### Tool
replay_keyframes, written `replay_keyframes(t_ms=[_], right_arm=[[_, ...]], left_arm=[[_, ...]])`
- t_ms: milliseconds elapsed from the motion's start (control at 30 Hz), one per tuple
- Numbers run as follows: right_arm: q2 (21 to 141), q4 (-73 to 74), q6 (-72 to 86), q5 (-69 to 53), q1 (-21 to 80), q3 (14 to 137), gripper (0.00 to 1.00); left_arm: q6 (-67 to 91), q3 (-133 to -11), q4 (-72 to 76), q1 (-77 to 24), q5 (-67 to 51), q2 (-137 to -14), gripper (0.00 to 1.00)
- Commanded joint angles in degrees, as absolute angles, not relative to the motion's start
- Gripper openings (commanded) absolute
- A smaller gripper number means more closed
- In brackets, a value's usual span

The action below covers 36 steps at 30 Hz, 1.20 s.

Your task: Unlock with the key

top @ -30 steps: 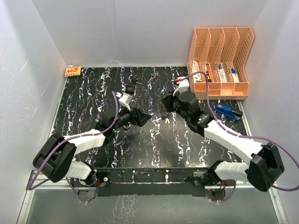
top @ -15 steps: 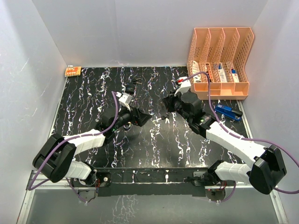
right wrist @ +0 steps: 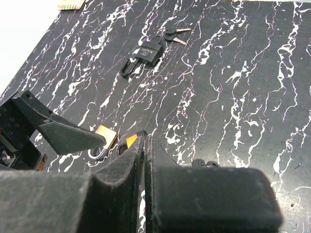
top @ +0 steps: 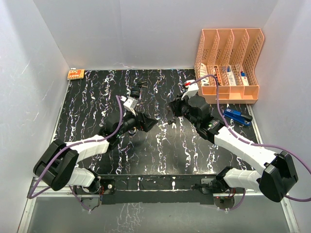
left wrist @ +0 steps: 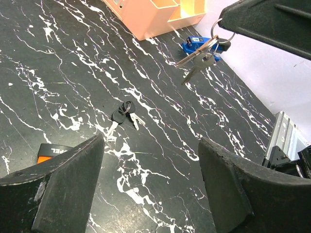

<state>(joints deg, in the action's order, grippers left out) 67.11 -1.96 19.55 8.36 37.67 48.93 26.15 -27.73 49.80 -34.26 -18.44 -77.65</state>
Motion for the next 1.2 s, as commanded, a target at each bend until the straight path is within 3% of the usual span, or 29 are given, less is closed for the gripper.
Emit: replay_keyframes(t_ms=[0, 1167], right_arm=[[65.8, -4.8, 18.8, 8.3, 37.9, 49.3, 0.0], [67.7, -4.7, 19.1, 7.9, 37.9, 49.8, 0.0]], left_arm=[[26.0, -27.1, 52.5, -34.6, -18.7, -75.3, 0.76], [25.5, -26.4, 53.7, -34.8, -19.1, -75.8, 0.76]])
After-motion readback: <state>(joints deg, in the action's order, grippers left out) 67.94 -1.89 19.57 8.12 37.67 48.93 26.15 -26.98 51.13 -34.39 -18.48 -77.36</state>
